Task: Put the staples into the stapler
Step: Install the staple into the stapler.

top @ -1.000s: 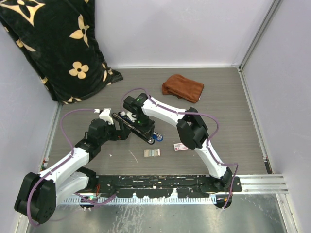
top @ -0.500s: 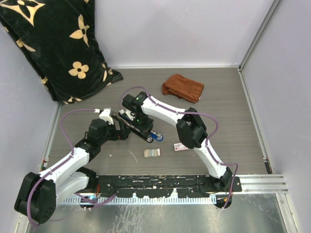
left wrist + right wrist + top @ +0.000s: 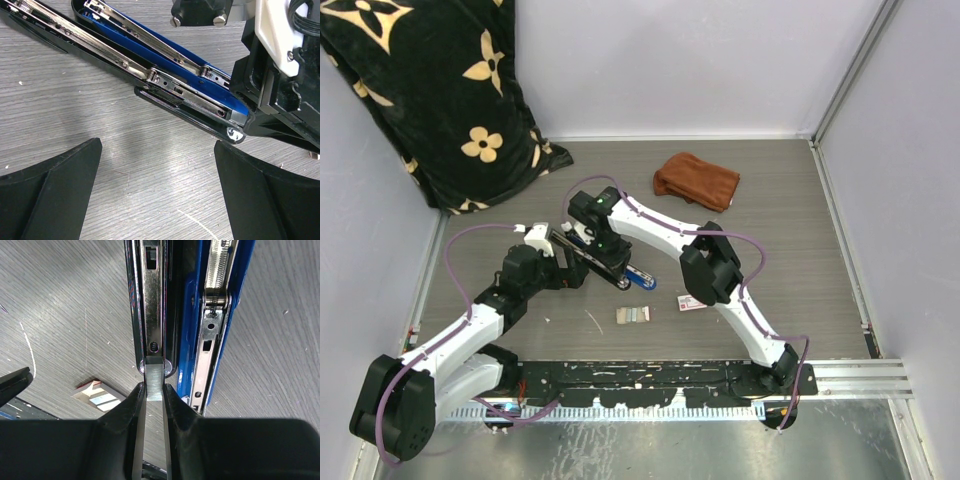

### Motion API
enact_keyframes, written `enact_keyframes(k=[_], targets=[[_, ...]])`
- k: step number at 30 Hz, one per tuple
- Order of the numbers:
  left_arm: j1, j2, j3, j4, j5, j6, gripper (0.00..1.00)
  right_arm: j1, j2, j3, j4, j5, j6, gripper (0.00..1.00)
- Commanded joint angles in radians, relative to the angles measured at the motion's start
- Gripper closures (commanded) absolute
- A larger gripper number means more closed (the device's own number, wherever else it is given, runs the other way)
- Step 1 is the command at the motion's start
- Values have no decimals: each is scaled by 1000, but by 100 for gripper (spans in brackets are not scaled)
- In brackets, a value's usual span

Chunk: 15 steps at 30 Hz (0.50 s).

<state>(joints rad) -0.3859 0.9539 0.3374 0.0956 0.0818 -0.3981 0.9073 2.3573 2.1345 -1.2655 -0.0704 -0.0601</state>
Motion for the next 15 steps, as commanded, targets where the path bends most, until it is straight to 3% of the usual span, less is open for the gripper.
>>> enact_keyframes(k=[1, 15], targets=[[-4, -2, 2, 62, -19, 22, 2, -8, 13, 52, 40, 27, -18, 77], [-4, 1, 2, 63, -19, 22, 2, -13, -29, 43, 70, 34, -13, 57]])
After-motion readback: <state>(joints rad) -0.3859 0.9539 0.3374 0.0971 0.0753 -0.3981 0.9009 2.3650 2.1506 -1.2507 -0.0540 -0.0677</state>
